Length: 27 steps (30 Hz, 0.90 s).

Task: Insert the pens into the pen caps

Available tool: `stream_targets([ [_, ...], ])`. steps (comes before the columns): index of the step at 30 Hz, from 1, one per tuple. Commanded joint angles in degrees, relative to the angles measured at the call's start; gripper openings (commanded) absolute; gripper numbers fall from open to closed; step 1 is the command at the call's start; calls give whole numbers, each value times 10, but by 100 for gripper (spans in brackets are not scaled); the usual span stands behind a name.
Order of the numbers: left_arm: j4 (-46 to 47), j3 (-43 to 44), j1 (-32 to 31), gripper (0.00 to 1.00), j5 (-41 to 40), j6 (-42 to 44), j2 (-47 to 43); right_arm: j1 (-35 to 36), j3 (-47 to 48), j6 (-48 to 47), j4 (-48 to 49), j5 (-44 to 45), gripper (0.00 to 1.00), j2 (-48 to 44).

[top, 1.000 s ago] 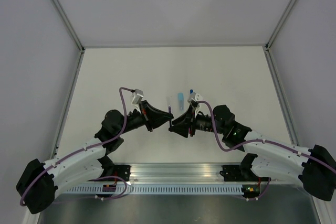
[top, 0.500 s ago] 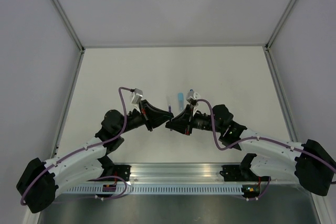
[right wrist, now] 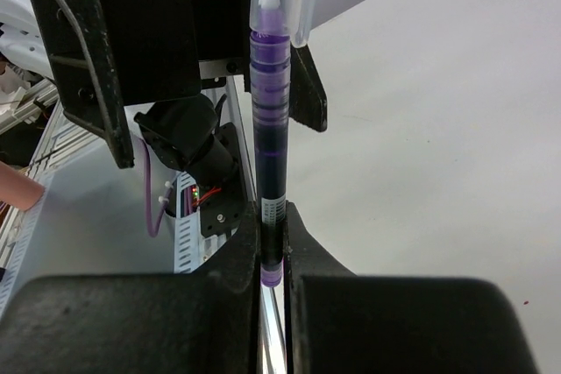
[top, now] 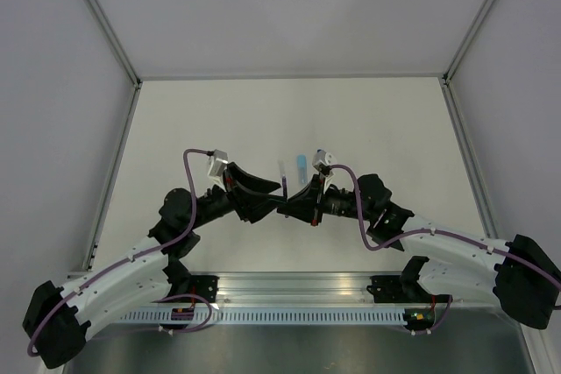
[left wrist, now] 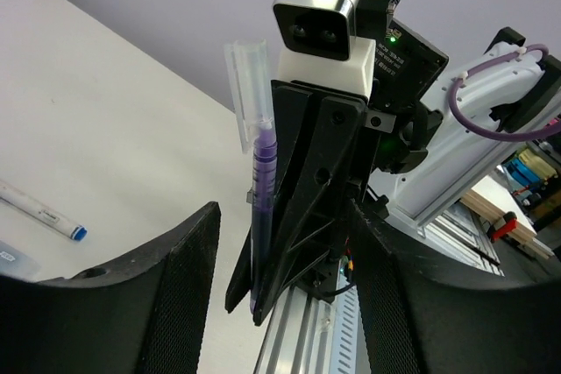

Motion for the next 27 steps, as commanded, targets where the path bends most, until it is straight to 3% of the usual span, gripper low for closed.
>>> stream_targets([
  [1,-64,31,-1,65,-33,27,-21,1,-1,-10,21,-6,0,-13],
  [9,-185,126,-1,73,-82,62,3,4,2,-8,19,-33,0,-13],
  [19,-206,166,-2,78,-94,69,13,11,7,-17,3,-33,0,-16],
  [23,-211,180,-1,74,-87,70,22,15,11,-21,-4,-32,0,-11],
  [27,-220,186,-1,60,-85,70,34,20,18,-32,-24,-22,0,-8],
])
